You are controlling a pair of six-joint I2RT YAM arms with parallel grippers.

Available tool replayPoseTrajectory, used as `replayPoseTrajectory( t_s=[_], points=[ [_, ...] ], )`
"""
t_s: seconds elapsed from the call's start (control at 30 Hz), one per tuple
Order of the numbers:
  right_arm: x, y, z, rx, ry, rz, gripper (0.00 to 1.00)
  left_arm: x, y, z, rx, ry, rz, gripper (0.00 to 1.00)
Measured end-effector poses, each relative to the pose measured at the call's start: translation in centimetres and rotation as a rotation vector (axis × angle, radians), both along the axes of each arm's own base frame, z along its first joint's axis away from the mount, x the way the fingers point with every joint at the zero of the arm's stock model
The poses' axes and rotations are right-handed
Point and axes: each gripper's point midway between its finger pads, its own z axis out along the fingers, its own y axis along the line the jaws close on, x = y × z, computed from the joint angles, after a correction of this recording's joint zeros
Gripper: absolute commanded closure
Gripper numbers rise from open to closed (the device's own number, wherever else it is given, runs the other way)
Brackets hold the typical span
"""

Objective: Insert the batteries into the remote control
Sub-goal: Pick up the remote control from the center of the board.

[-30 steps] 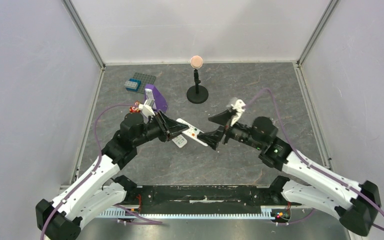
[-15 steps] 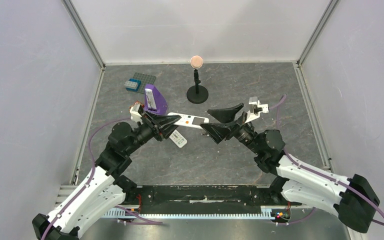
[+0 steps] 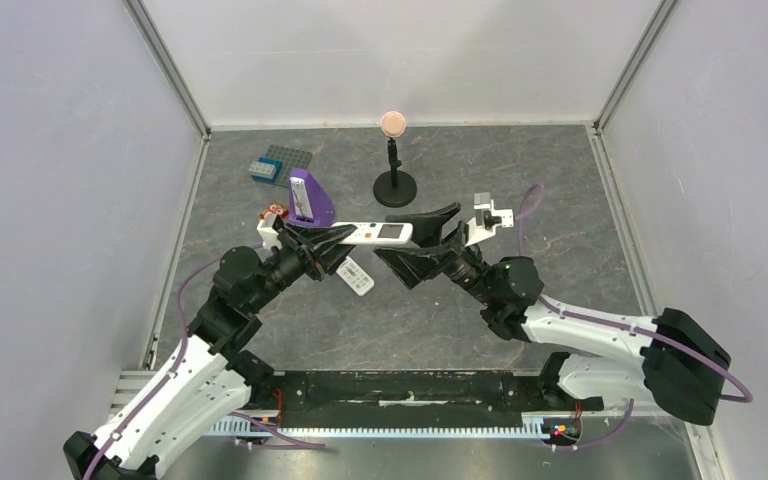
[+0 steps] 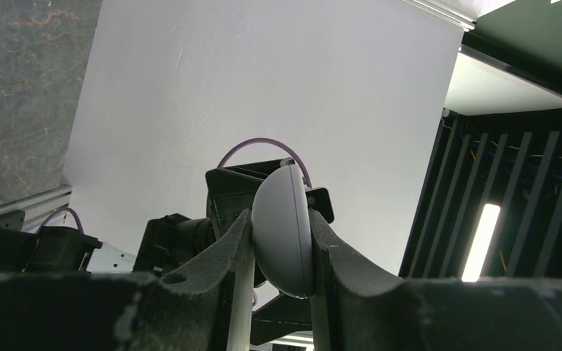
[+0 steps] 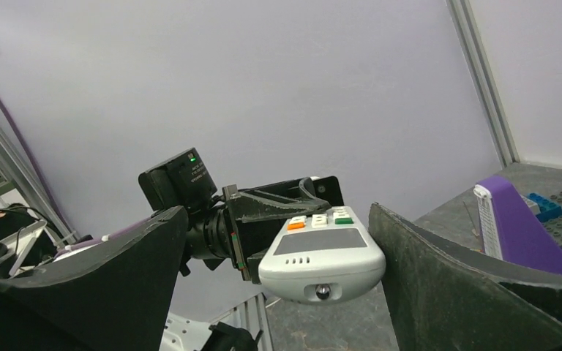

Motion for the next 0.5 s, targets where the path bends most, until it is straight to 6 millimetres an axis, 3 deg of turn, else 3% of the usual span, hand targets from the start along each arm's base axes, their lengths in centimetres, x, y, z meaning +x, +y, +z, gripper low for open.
replayPoseTrajectory(
  t_s=[0.5],
  points=[
    [1.3, 2.4, -0.1, 0.028, 0.022, -0.029, 0.38, -0.1, 0.5, 0.0, -0.077, 0.03, 0.012, 0.98]
  ],
)
